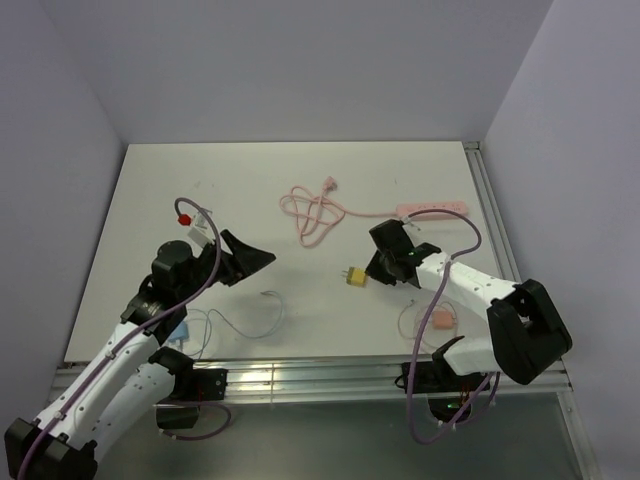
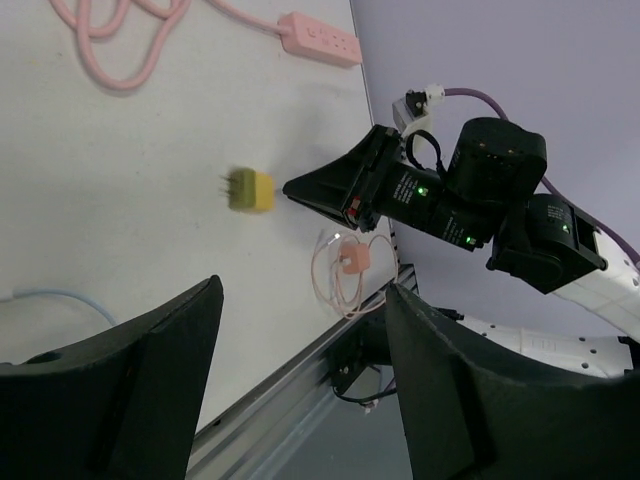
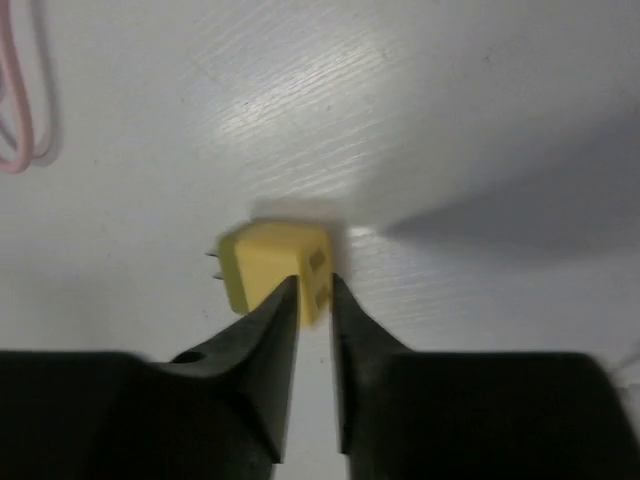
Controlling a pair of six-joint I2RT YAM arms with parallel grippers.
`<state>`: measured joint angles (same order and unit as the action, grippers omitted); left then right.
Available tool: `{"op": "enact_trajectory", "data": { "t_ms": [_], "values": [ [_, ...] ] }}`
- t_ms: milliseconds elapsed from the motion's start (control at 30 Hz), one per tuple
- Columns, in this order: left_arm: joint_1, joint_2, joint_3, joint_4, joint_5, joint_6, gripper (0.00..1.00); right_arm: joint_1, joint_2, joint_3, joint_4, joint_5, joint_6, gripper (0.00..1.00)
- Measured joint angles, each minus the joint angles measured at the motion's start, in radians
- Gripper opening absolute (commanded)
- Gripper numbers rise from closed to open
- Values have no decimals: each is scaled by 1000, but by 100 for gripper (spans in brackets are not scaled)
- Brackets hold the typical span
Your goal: Insert the plug
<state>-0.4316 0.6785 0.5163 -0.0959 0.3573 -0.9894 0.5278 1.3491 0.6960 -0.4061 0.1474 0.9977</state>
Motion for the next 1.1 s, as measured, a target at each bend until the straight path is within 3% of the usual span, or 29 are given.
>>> {"op": "enact_trajectory", "data": {
  "t_ms": [67,100,233,300,367,467,767,1100],
  "values": [
    [-19,17,10,1,2,1,69,5,-21,0,21,0,-21,17],
    [-30,29,14,1,2,2,68,8,-21,-2,21,-3,-35,10],
    [-93,101,35,-1,5,16,66,33,-43,-10,8,-5,-105,15],
    [-140,141,62,-15,-1,29,65,53,-84,-10,-6,7,-129,47],
    [-188,171,86,-26,-25,36,64,65,-122,-10,-7,10,-164,73],
    [-257,179,106,-40,-87,36,64,66,-113,5,-6,-4,-218,85],
    [-320,87,121,-118,-250,26,65,87,184,222,37,-75,-451,87],
    [-321,75,128,-161,-267,28,65,90,394,426,67,-149,-654,85]
  ]
}}
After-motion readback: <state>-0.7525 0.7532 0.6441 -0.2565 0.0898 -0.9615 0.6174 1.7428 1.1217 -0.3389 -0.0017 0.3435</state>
